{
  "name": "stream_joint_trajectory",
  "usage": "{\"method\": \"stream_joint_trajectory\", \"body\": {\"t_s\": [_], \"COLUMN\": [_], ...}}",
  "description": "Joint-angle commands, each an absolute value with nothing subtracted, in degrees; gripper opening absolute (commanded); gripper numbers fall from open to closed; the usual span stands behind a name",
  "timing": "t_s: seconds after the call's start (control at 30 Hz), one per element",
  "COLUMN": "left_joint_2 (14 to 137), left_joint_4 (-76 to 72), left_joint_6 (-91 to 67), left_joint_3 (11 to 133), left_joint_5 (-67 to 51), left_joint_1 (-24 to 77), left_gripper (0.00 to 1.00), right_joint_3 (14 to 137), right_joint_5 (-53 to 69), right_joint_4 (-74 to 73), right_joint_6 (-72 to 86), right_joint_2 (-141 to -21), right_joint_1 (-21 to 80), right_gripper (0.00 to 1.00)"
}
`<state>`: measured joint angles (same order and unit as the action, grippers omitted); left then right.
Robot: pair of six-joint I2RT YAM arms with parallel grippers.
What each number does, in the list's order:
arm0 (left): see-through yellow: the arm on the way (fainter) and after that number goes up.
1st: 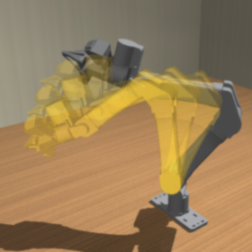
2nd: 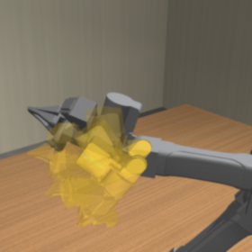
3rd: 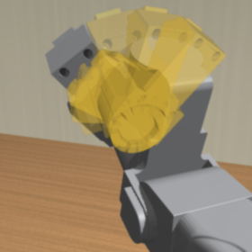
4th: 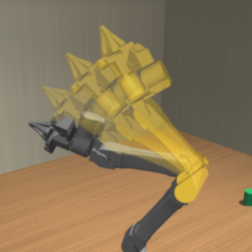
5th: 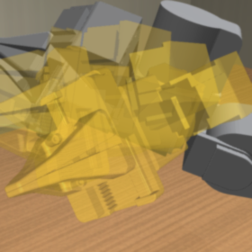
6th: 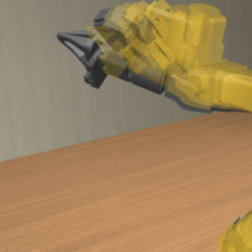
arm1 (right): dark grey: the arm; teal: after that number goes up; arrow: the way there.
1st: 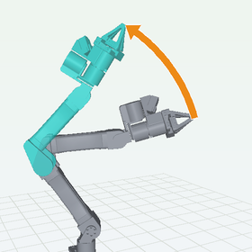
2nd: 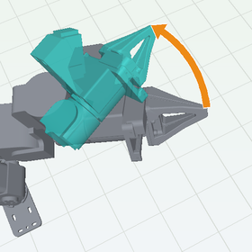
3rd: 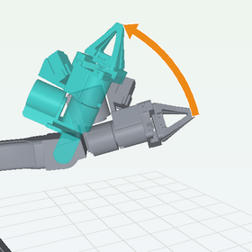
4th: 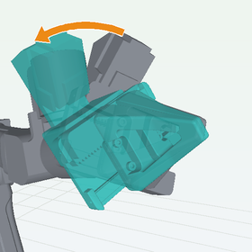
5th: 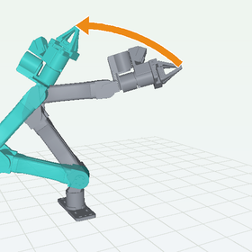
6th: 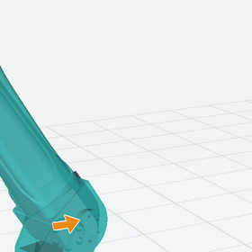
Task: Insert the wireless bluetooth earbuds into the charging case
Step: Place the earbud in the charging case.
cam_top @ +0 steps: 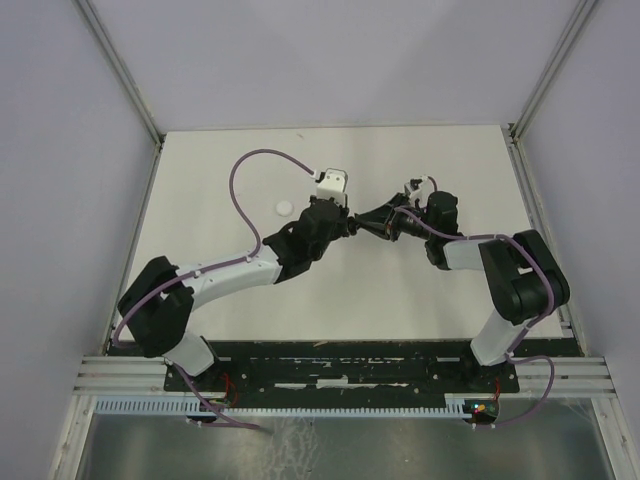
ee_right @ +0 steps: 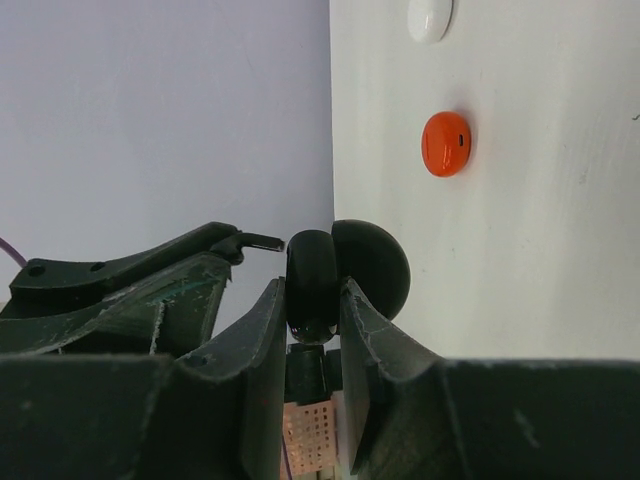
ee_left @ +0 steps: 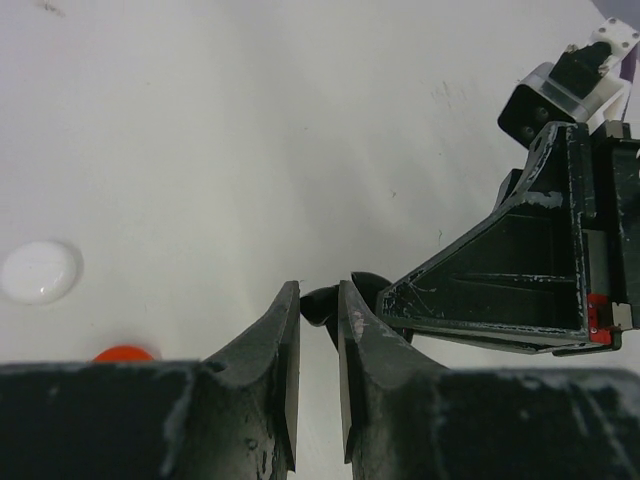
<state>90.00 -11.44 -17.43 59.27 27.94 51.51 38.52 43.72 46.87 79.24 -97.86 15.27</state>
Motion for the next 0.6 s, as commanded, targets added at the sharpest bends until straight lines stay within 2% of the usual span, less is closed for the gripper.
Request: {"method": "stream_joint_trajectory", "body": {"t_s": [0.0, 0.57], "left_joint_2": [85.69, 83.3], "left_joint_4": [-19.36, -21.27], "left_joint_6": [-12.59, -5.98], "left_joint_3": [57.68, 55.51], "left_joint_5": [29.08, 18.57], "left_joint_1": [51.76, 51.7], "left_gripper": [0.03, 0.03], "right_joint_3": [41.05, 48.03], "right_joint_5": [48.89, 59.86], "right_joint_4": [48.67, 52.3], "right_joint_6": [76.21, 82.8], "right_joint_2": [-98.77, -104.25], "right_joint_1": [14.58, 11.57], "right_gripper": [0.05, 0.06]}}
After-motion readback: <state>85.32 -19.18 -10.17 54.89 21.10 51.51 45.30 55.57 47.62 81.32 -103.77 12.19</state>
